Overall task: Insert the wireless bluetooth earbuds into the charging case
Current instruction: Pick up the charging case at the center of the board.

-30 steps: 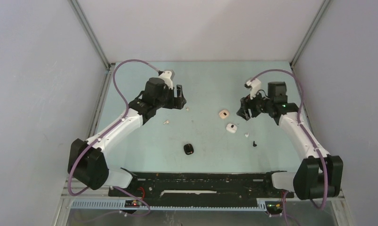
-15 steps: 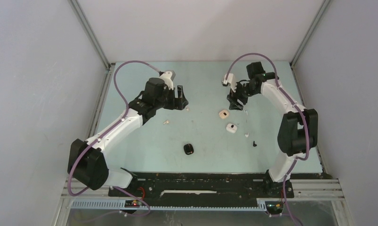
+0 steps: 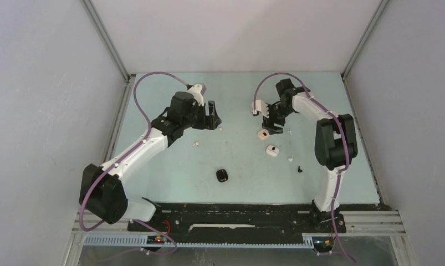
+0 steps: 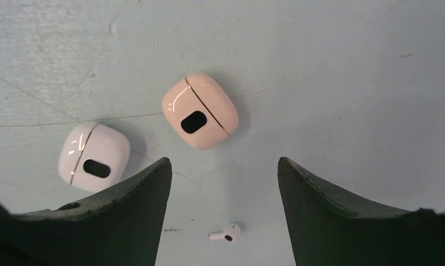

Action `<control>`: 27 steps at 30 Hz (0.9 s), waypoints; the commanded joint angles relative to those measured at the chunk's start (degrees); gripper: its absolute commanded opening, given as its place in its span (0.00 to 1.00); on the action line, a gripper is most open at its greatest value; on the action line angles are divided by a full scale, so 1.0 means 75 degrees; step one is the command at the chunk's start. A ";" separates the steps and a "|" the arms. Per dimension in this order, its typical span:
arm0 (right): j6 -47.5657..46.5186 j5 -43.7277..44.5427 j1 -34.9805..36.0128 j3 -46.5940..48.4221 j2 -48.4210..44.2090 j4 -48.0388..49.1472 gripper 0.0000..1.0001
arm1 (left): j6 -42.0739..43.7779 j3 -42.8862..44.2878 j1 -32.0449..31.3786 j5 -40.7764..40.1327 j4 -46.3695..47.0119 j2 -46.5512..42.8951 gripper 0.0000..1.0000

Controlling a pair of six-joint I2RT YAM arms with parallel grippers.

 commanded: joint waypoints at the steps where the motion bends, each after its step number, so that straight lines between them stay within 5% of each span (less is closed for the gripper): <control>1: -0.0820 0.0560 0.0163 0.0600 0.0496 -0.0465 0.72 | -0.0085 0.0294 -0.0001 -0.0027 -0.0082 -0.0052 0.81; 9: -0.1299 0.0739 0.0251 0.1391 0.1171 -0.1295 0.72 | -0.0061 0.0338 0.0045 -0.0033 -0.0128 -0.0043 0.81; 27: -0.1234 0.0888 0.0733 0.0957 0.1420 -0.1179 0.67 | -0.0120 0.0364 0.0152 -0.0001 -0.0156 0.0093 0.81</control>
